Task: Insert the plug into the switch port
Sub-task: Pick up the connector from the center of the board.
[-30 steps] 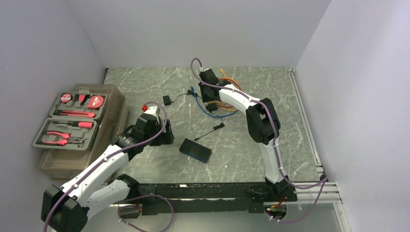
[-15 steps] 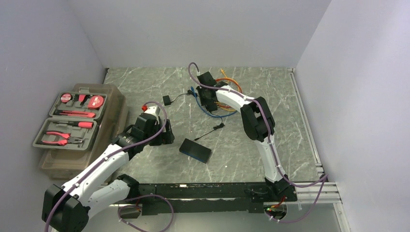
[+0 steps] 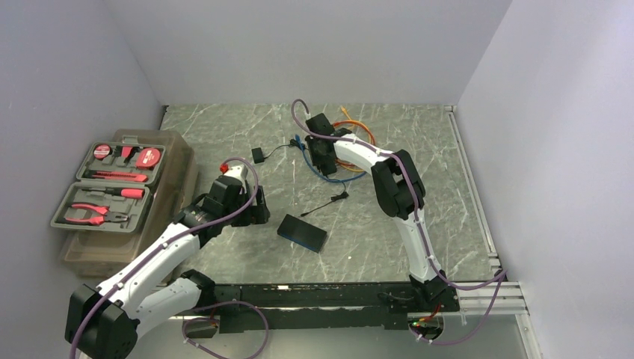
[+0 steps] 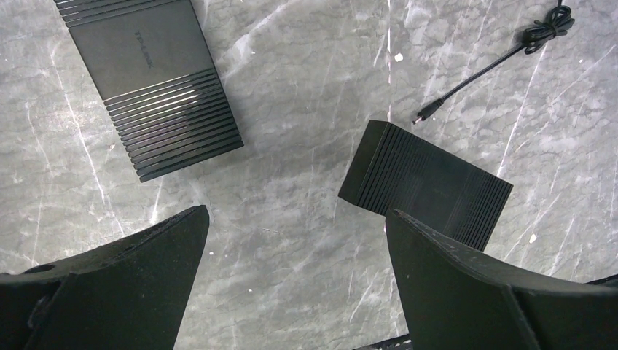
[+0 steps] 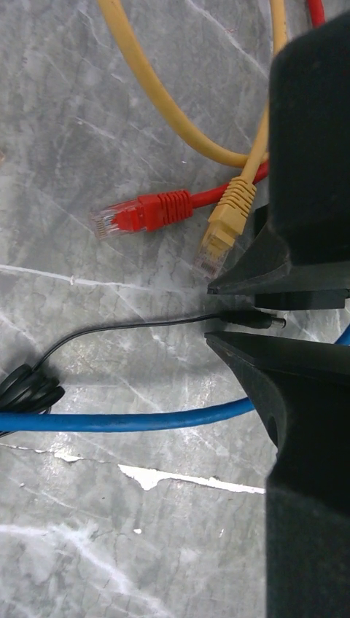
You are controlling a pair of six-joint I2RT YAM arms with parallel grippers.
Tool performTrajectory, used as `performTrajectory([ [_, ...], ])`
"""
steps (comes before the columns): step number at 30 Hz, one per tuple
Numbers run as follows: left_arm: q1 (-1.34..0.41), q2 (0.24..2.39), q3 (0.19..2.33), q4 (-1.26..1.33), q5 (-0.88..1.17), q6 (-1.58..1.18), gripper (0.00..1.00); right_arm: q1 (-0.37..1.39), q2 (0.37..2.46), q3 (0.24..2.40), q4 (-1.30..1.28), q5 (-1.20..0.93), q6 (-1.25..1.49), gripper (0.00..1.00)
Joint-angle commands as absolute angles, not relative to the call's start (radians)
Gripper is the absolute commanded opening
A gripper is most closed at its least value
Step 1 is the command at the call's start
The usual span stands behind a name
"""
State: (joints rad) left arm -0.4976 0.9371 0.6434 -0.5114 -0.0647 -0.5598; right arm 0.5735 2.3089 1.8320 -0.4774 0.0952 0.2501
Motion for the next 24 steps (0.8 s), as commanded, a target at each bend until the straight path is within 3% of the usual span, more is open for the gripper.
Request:
performTrajectory([
  [1, -0.492, 0.941, 0.647, -0.469, -0.046, -0.548, 0.99, 0.574, 2.286, 1.809, -0.480, 0.117, 0.243, 0.29],
  [24, -0.490, 0.912, 0.619, -0.463, -0.031, -0.552, 0.99, 0.586, 2.239, 1.728, -0.519, 0.058, 0.235, 0.22],
])
